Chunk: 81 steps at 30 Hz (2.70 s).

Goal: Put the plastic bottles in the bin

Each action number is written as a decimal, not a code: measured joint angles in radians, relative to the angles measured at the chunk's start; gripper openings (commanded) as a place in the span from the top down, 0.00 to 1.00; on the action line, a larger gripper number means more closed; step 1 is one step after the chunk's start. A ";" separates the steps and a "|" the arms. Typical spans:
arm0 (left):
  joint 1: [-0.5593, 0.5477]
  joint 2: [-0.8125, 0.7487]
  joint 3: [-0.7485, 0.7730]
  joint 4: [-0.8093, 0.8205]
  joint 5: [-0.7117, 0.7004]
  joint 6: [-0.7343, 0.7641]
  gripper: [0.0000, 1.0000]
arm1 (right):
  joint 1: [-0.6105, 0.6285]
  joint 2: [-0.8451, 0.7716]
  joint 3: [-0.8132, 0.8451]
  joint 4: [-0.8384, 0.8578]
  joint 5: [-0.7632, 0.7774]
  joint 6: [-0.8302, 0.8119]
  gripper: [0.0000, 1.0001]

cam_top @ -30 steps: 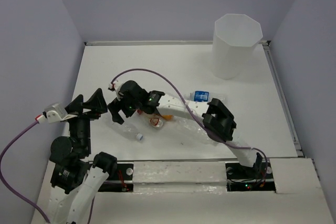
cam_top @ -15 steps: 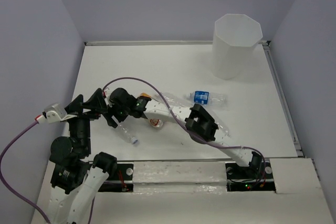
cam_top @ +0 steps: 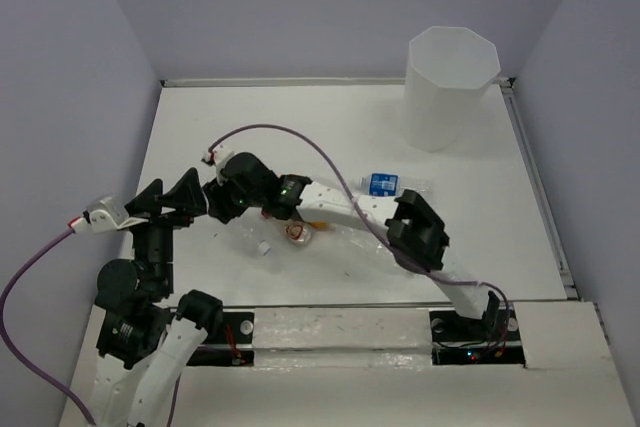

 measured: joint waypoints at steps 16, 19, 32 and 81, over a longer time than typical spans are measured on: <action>0.000 0.216 -0.128 0.013 0.295 -0.290 0.01 | -0.724 -0.723 -0.308 0.526 0.325 -0.111 0.74; 0.000 0.316 -0.214 0.018 0.372 -0.354 0.01 | -0.826 -0.698 -0.276 0.560 0.349 -0.148 0.74; -0.001 0.565 -0.337 0.208 0.442 -0.467 0.01 | -1.090 -0.399 -0.143 0.598 0.308 -0.239 0.38; -0.123 1.289 -0.061 0.381 0.058 -0.472 0.01 | -0.579 -0.937 -1.156 0.125 -0.041 -0.099 0.12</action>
